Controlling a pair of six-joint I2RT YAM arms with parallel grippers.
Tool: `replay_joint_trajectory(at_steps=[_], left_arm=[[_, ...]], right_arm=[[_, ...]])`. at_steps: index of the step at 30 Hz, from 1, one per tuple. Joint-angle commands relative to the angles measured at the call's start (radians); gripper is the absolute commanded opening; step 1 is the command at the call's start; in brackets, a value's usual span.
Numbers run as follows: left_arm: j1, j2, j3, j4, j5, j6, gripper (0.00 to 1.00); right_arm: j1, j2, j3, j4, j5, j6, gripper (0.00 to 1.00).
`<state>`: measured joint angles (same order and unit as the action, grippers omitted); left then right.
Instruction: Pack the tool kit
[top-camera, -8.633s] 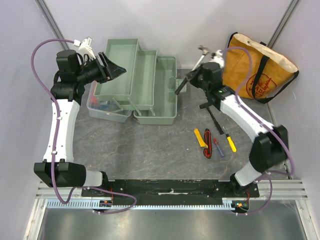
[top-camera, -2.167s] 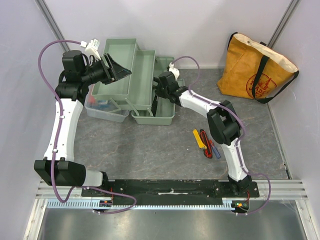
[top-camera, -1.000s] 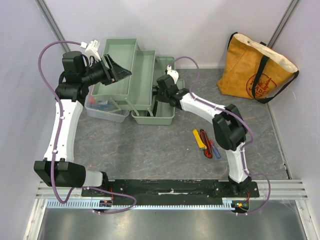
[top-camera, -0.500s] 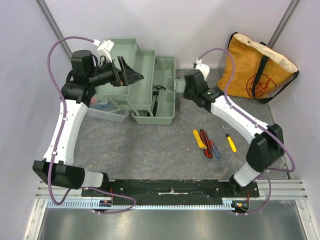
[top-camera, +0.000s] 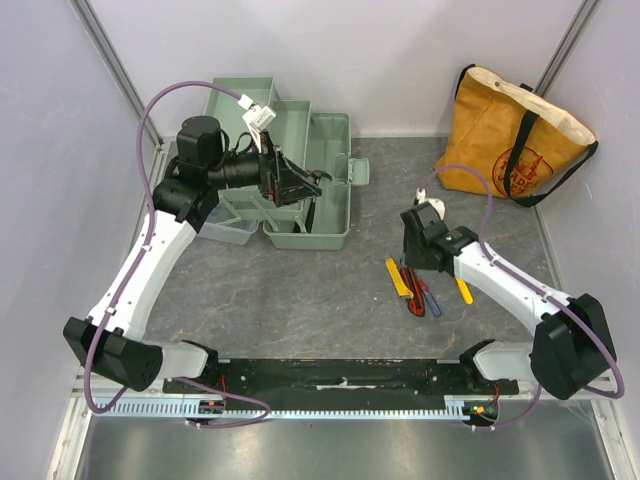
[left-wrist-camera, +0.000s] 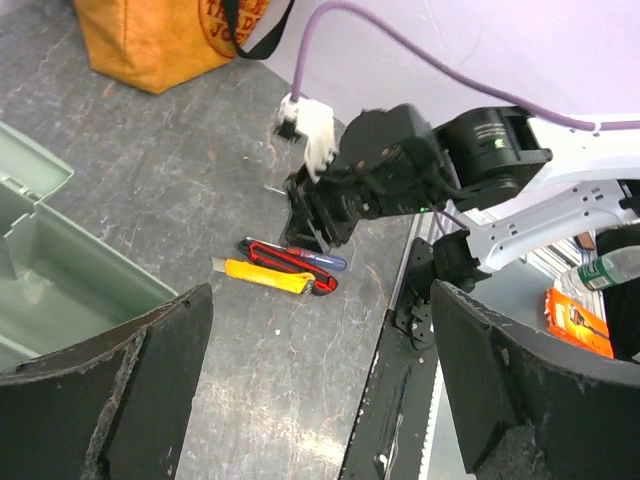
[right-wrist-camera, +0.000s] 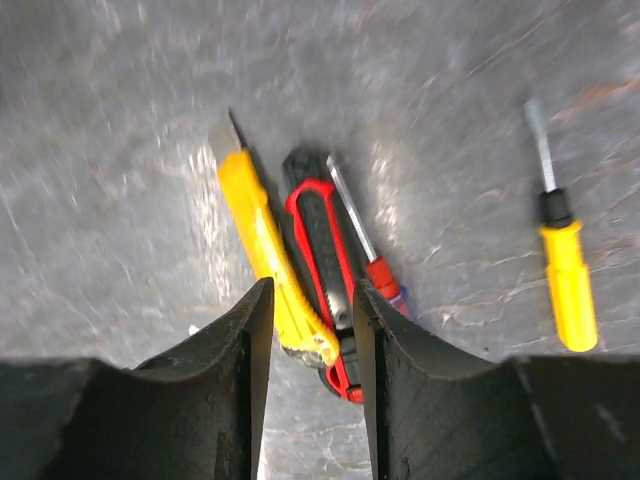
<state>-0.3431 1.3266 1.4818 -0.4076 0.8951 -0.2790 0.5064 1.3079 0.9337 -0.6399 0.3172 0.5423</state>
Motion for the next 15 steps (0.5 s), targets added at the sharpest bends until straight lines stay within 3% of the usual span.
replay_joint_trajectory(at_steps=[1, 15], left_arm=[[-0.007, -0.049, -0.043, 0.196, 0.090, -0.008, 0.94], [-0.007, -0.033, -0.054, 0.201, 0.045, -0.046, 0.93]], right_arm=[[0.040, -0.036, -0.084, 0.092, -0.152, -0.074, 0.43], [0.096, 0.117, -0.165, 0.258, -0.102, -0.076, 0.41]])
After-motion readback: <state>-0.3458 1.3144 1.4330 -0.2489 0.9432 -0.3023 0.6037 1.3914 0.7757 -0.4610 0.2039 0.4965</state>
